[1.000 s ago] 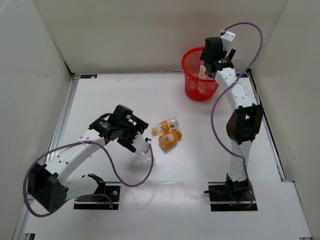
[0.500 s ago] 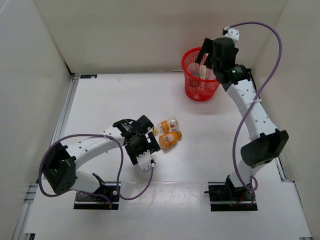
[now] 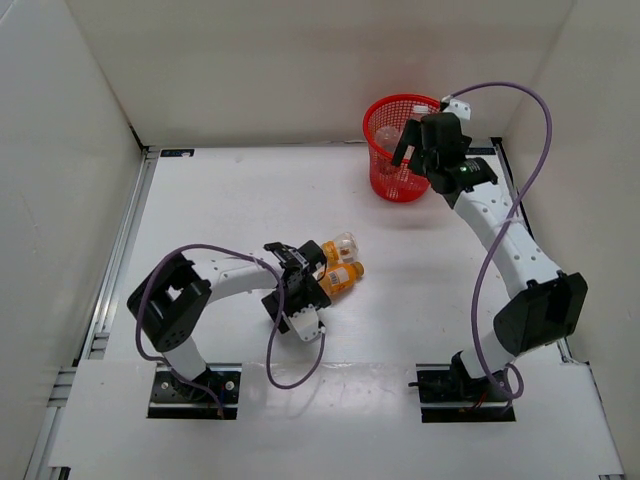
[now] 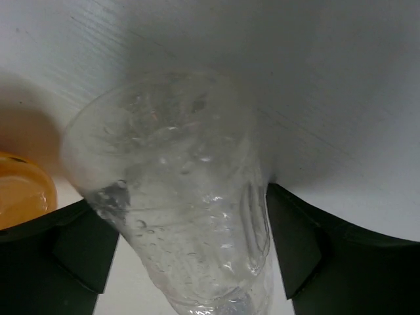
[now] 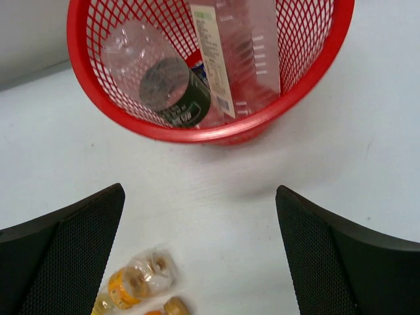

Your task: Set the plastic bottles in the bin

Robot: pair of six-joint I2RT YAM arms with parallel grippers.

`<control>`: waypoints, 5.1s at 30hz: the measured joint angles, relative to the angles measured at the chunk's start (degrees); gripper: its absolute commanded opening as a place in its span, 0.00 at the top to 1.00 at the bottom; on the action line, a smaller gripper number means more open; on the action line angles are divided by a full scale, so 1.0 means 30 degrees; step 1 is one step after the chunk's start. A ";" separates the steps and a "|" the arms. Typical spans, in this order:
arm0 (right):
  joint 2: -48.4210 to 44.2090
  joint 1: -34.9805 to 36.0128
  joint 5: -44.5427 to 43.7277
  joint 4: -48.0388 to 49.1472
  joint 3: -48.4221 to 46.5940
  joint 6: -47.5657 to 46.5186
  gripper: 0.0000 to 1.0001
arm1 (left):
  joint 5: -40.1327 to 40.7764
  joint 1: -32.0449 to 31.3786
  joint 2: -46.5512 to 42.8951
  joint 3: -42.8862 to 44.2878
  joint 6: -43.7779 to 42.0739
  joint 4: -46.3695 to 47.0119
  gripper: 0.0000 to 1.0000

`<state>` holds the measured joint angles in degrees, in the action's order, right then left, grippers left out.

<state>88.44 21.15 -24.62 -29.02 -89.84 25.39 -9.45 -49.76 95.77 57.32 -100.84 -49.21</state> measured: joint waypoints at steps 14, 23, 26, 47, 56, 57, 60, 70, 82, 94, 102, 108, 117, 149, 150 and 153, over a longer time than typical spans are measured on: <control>-0.3606 -0.0007 0.0044 -0.0109 0.2426 0.1151 0.01 | -0.0087 0.0160 0.0168 0.8021 0.7890 -0.3468 0.90; -0.7322 -0.3767 0.1319 0.0590 0.9377 0.4554 0.01 | -0.3381 0.5384 0.2805 2.0786 1.5781 0.2586 0.90; -0.8167 -0.3789 0.1763 0.0168 1.1125 0.5064 0.01 | -0.4065 0.5952 0.7774 2.8538 1.8731 0.7111 0.90; -1.3741 -0.3417 0.0255 -0.4736 1.2415 0.5333 0.01 | -0.4248 0.3279 1.8374 2.8086 2.9653 3.2101 0.88; -1.3996 -0.3417 0.0328 -0.5297 1.2415 0.5428 0.01 | -0.4182 0.3271 1.8207 2.7190 2.9762 3.0818 0.47; -1.3996 -0.3417 0.0350 -0.5333 1.2415 0.5428 0.01 | -0.4240 0.3279 1.8149 2.6971 2.9696 3.0877 0.23; -1.3996 -0.3417 0.0612 -0.5355 1.2415 0.5428 0.01 | -0.4138 0.3308 1.8127 2.6687 2.9470 3.0396 0.00; -1.3427 -0.3271 0.2506 -0.5355 1.2233 0.4896 0.01 | -0.3971 0.3359 1.7289 2.5988 2.9106 2.8625 0.00; -0.9945 -0.0124 0.4896 -0.4619 0.9362 0.4335 0.01 | -0.1792 0.4969 0.8131 2.2760 2.9070 2.0932 0.00; -0.2310 0.6448 0.5479 -0.2535 0.9704 1.3318 0.00 | 0.6521 0.6521 -1.0360 0.3774 2.5354 1.6218 0.00; 0.0852 0.7176 0.6484 -0.2266 0.8692 1.5985 0.00 | 0.8859 0.6557 -1.2189 -0.1909 2.5857 1.2364 0.00; 0.3388 0.7315 0.7286 -0.1421 0.8619 1.7194 0.04 | 0.9318 0.6564 -1.3901 -0.2572 2.5930 1.2109 0.00; 0.4437 0.7512 0.7439 -0.0503 0.8969 1.7981 0.61 | 0.9362 0.6564 -1.4477 -0.3075 2.5930 1.2014 0.00; 0.9165 -0.1559 -0.5173 0.3716 -0.9049 -0.3665 0.61 | -0.0758 0.3920 -0.1406 0.2776 2.0451 1.0637 0.00; 0.9508 -0.1676 -0.5246 0.3461 -0.9005 -0.3679 0.43 | -0.0896 0.3818 -0.1078 0.2929 2.0356 1.0681 0.00; 0.9712 -0.2062 -0.5100 0.2885 -0.8612 -0.3643 0.19 | -0.1406 0.3548 -0.0051 0.3279 1.9985 1.0673 0.00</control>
<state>117.58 14.96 -39.92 -20.36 -115.68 14.46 -13.67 -39.11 95.61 67.16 -40.88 -17.19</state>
